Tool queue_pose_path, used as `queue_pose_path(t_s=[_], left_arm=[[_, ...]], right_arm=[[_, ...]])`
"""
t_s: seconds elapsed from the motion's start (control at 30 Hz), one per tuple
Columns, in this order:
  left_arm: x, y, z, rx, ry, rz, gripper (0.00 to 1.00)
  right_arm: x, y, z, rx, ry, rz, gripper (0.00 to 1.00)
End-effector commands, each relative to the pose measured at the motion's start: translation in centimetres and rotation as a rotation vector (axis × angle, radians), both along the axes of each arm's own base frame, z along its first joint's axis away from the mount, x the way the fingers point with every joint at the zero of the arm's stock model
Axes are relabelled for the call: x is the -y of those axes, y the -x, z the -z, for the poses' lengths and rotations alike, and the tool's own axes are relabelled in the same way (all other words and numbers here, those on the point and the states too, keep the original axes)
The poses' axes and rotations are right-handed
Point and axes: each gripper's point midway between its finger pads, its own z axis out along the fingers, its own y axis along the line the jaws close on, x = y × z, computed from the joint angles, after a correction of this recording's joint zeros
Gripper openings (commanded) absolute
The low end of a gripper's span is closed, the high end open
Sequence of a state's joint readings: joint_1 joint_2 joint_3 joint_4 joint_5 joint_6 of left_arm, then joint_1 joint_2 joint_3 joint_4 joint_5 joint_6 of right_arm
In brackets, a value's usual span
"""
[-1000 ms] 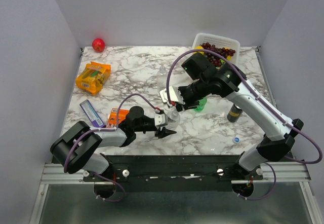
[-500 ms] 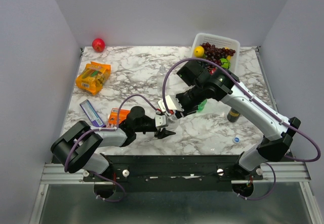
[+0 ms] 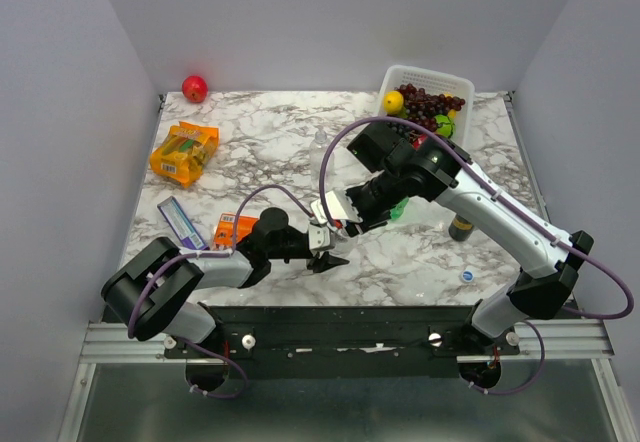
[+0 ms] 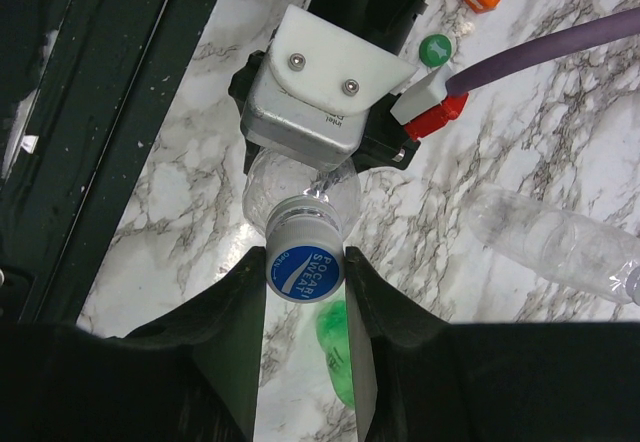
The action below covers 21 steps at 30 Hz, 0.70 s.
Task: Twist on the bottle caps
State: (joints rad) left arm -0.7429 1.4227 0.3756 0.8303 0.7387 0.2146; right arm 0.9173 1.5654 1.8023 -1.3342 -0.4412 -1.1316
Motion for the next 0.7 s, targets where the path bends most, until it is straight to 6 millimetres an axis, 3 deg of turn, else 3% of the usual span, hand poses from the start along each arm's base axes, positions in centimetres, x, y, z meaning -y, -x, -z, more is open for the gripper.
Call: queue_pose_path(t_s=[0.0, 0.5, 0.67], left_arm=[[0.8, -0.7, -2.2, 0.091, 0.063, -0.002, 0.0], [-0.4, -3.4, -4.2, 0.174, 0.135, -0.196, 0.0], [-0.1, -3.3, -4.7, 0.125, 0.163, -0.202, 0.0]], right_arm=[[3.6, 2.4, 1.9, -0.104, 0.181, 0.011, 0.41], [4.4, 2.1, 4.4, -0.182, 0.297, 0.154, 0.41], [3.7, 1.3, 5.1, -0.226, 0.318, 0.317, 0.38]])
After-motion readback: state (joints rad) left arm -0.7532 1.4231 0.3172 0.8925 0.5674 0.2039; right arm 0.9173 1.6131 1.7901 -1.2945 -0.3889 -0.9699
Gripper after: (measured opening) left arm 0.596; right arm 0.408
